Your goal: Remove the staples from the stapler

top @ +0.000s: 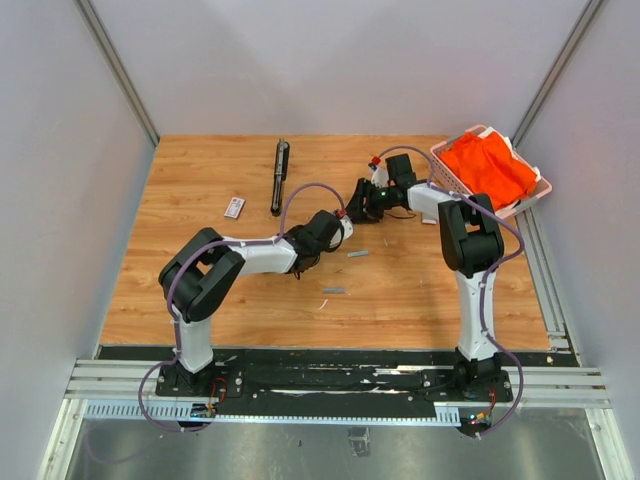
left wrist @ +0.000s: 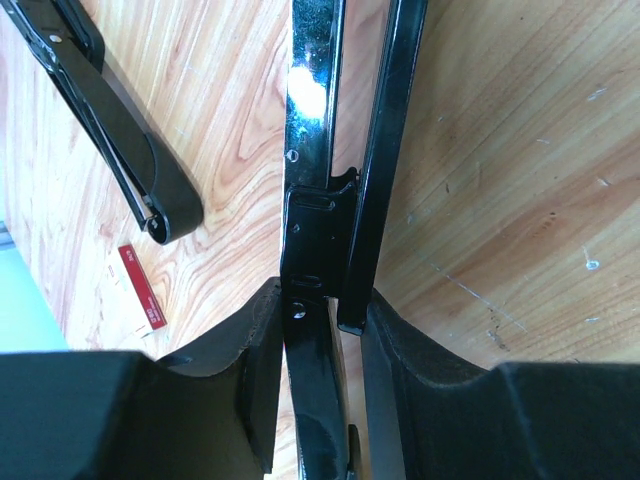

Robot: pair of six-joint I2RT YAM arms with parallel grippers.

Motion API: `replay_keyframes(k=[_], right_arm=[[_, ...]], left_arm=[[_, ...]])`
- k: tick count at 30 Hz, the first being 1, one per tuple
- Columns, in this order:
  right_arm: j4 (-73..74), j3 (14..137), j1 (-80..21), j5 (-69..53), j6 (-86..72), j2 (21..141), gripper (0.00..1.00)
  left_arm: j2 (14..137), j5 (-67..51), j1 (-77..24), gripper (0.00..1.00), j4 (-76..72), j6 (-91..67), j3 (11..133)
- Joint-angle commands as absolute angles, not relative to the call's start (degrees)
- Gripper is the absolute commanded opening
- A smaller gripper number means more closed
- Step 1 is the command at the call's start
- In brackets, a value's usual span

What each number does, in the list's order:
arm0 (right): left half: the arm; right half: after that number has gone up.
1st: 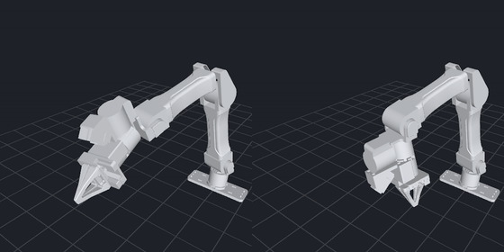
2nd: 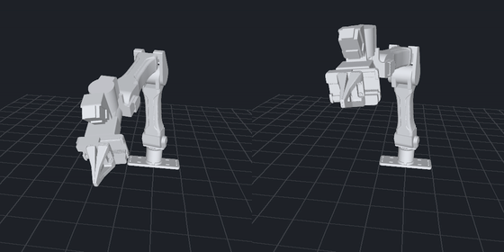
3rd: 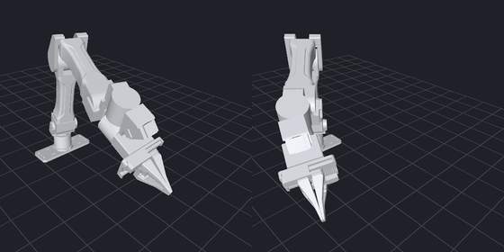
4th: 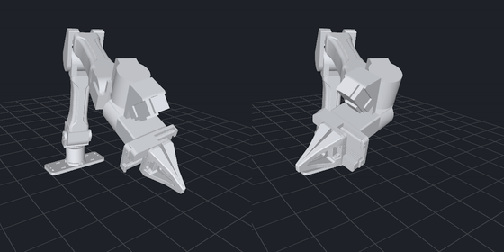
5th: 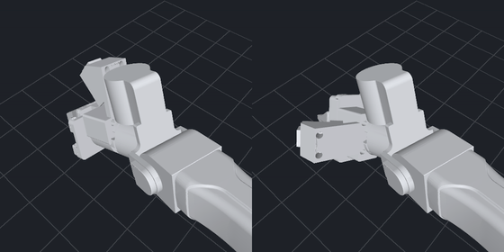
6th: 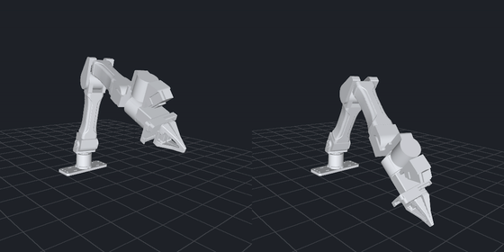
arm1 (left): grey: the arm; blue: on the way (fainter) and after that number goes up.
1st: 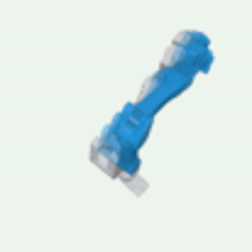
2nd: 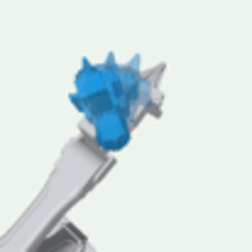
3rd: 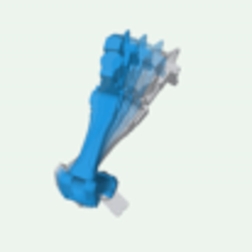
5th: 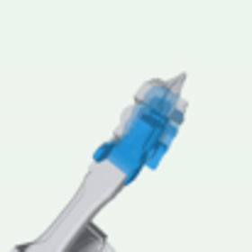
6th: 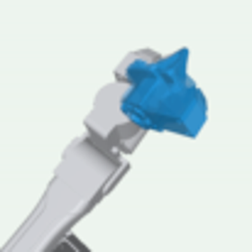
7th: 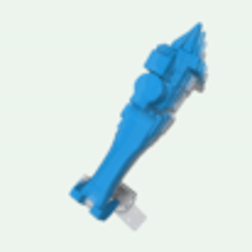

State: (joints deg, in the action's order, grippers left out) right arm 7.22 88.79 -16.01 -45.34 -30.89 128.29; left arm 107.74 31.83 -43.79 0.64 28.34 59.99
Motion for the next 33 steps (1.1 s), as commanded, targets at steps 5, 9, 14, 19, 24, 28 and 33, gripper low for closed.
replay_keyframes(k=[5,9,14,19,24,28,33], right_arm=[[5.7,89.71,-17.19,-45.54,-34.11,130.51,0.47],[4.95,88.61,-17.15,-45.7,-34.34,130.61,0.43],[4.26,88.13,-17.09,-44.92,-34.58,130.83,0.36],[3.51,88.6,-17.09,-45.48,-34.49,131.45,0.31],[2.49,88.24,-17.1,-45.62,-34.54,131.7,0.3],[2.43,88.18,-17.08,-45.45,-34.18,132.07,0.3],[2.43,88.15,-17.12,-45.35,-33.64,132.23,0.3]], left_arm=[[107.05,34.52,-44.99,0.12,-3.75,28.89,59.42],[107.05,34.69,-45.0,0.14,-3.81,28.92,59.46],[106.6,33.87,-45.21,0.18,-3.72,28.76,59.28],[106.01,33.09,-45.44,0.25,-3.77,28.83,58.93],[104.9,31.34,-45.53,0.36,-3.7,28.67,58.3],[103.89,29.02,-45.53,0.44,-3.27,28.58,58.05],[102.4,26.24,-45.61,0.48,-2.27,28.5,58.01]])
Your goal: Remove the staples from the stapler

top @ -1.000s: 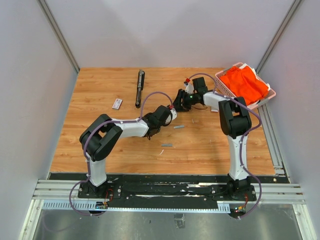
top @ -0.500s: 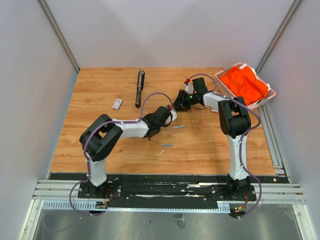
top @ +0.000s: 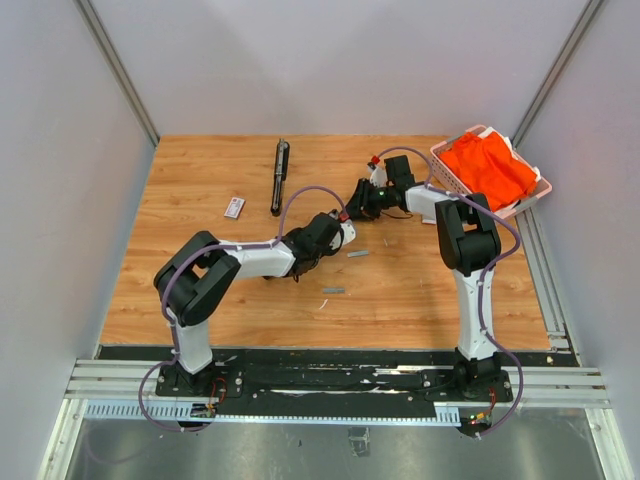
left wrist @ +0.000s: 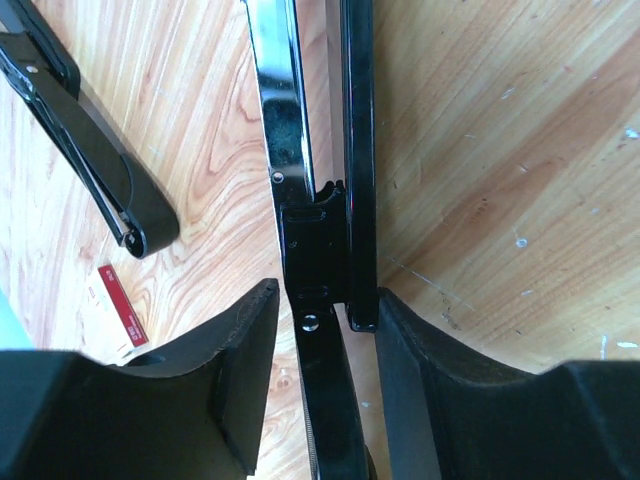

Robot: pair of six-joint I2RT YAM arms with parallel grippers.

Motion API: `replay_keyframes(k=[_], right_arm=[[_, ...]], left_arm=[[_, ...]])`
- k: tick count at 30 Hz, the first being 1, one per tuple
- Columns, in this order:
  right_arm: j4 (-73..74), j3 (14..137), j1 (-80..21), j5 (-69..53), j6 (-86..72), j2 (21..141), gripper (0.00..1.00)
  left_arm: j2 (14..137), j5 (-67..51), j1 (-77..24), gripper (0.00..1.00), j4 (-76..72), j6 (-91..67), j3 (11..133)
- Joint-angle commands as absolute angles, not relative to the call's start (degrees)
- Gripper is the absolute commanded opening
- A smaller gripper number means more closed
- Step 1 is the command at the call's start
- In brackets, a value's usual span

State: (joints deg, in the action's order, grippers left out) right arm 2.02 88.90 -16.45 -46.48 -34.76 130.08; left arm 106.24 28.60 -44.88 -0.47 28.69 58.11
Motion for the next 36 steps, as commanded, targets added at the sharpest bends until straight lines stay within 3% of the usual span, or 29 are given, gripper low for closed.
replay_keyframes(k=[1,21,36], right_arm=[[2.38,88.15,-17.1,-45.35,-33.52,132.25,0.3],[4.84,87.56,-17.01,-42.33,-28.8,129.28,0.38],[9.1,76.6,-9.44,-38.04,-13.79,102.19,0.54]], left_arm=[[102.2,25.71,-45.62,0.48,-1.88,28.48,58.08],[98.87,19.56,-45.44,0.66,3.22,27.1,61.26],[104.25,15.76,-42.1,0.72,17.17,21.13,73.36]])
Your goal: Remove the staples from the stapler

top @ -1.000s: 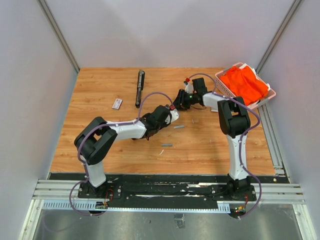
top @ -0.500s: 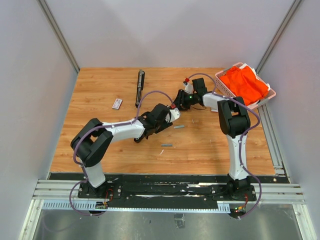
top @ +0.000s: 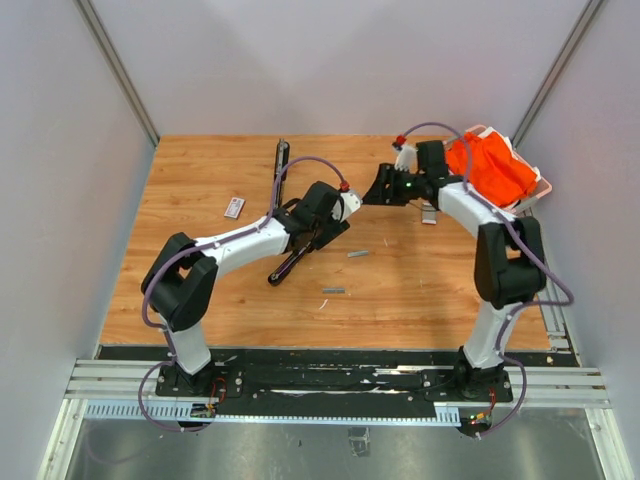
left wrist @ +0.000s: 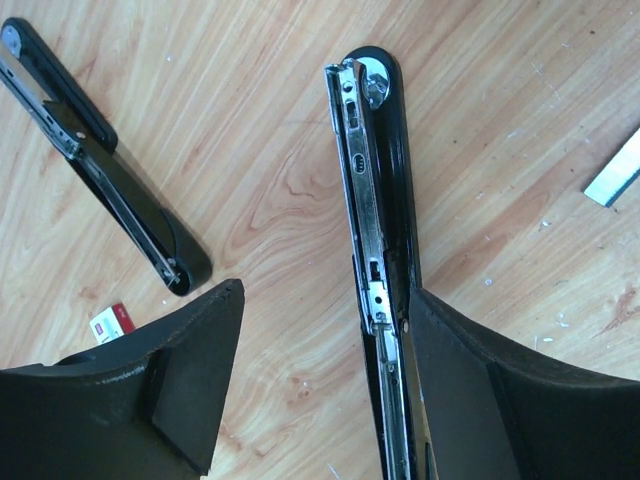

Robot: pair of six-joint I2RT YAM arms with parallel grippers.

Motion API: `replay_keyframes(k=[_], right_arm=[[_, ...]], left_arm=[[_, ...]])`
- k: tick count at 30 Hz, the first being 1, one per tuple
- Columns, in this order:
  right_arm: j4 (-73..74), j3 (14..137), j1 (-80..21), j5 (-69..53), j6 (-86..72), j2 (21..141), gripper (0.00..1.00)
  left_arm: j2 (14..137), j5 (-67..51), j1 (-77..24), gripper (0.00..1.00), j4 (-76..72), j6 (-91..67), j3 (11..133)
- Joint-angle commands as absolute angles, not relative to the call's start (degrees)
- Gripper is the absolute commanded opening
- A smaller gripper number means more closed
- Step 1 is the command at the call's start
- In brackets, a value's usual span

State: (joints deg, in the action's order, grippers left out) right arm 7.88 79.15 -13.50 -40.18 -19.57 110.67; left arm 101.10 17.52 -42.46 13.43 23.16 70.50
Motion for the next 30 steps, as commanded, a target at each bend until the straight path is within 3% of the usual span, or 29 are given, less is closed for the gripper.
replay_keyframes(k=[1,12,20,23,30], right_arm=[[9.37,75.76,-8.49,-37.98,-13.09,100.48,0.54],[11.42,66.1,-3.97,-36.99,-5.98,84.62,0.55],[7.18,62.26,-3.1,-37.25,-5.62,79.81,0.55],[5.63,60.85,-2.74,-37.91,-5.74,79.18,0.55],[3.08,59.5,-2.37,-38.35,-5.88,79.7,0.55]], left_arm=[[105.29,15.93,-42.1,0.71,17.9,20.66,74.32],[111.77,17.79,-41.79,0.67,24.42,17.38,81.41],[115.66,17.96,-39.96,0.64,27.7,16.57,83.85],[117.3,16.16,-38.81,0.58,28.77,16.23,85.21],[120.06,14.13,-37.62,0.32,30.56,15.35,87.96]])
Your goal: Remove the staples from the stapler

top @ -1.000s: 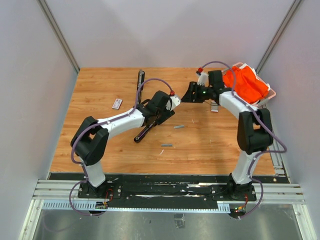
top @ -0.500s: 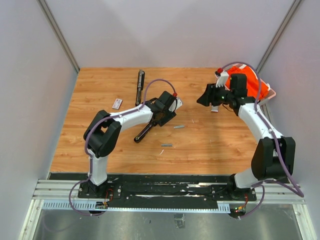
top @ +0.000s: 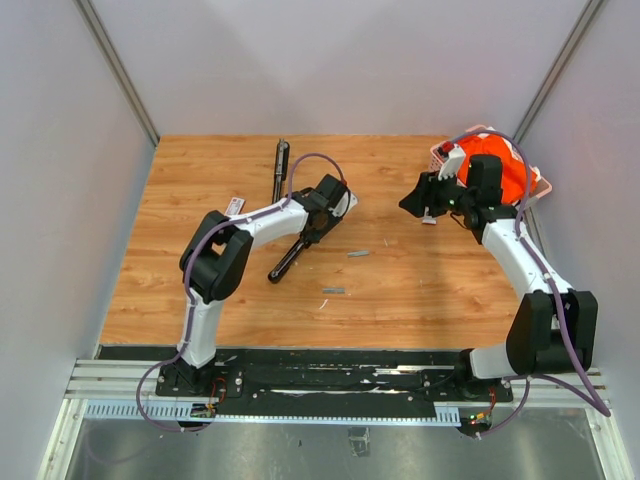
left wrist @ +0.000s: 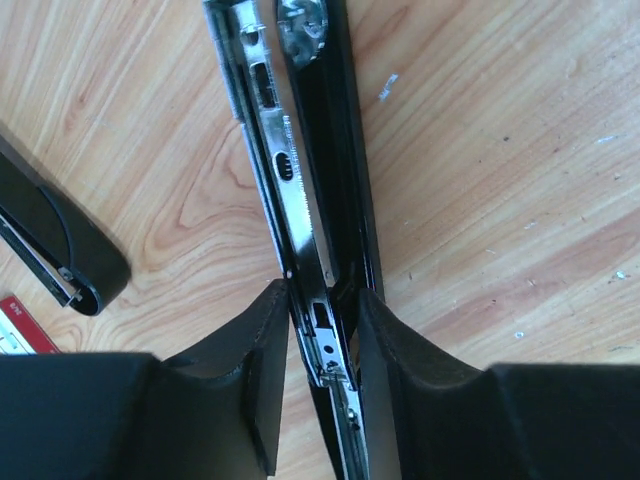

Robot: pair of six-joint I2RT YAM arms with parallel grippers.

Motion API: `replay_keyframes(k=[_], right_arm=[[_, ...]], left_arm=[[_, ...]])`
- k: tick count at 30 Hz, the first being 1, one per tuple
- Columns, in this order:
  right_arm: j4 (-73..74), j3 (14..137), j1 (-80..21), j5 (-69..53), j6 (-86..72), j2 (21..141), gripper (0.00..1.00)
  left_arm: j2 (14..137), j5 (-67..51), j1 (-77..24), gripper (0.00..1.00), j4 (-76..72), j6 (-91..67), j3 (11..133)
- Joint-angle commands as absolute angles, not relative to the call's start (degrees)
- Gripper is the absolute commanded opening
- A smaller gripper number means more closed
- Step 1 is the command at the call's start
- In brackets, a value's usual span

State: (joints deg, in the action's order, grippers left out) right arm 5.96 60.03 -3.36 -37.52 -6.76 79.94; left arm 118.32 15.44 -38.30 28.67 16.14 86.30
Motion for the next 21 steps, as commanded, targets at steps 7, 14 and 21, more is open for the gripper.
replay_keyframes(k=[7,14,21], right_arm=[[2.52,59.25,-2.22,-37.95,-4.98,80.36,0.55],[1.62,58.44,-1.67,-37.74,-4.27,80.88,0.55],[1.32,58.44,-1.67,-37.22,-3.88,82.71,0.56]], left_arm=[[123.97,12.44,-37.13,0.2,33.44,12.76,94.61],[133.46,10.85,-35.22,0.21,39.93,6.79,109.95],[144.12,11.46,-33.82,0.25,45.19,-0.34,128.12]])
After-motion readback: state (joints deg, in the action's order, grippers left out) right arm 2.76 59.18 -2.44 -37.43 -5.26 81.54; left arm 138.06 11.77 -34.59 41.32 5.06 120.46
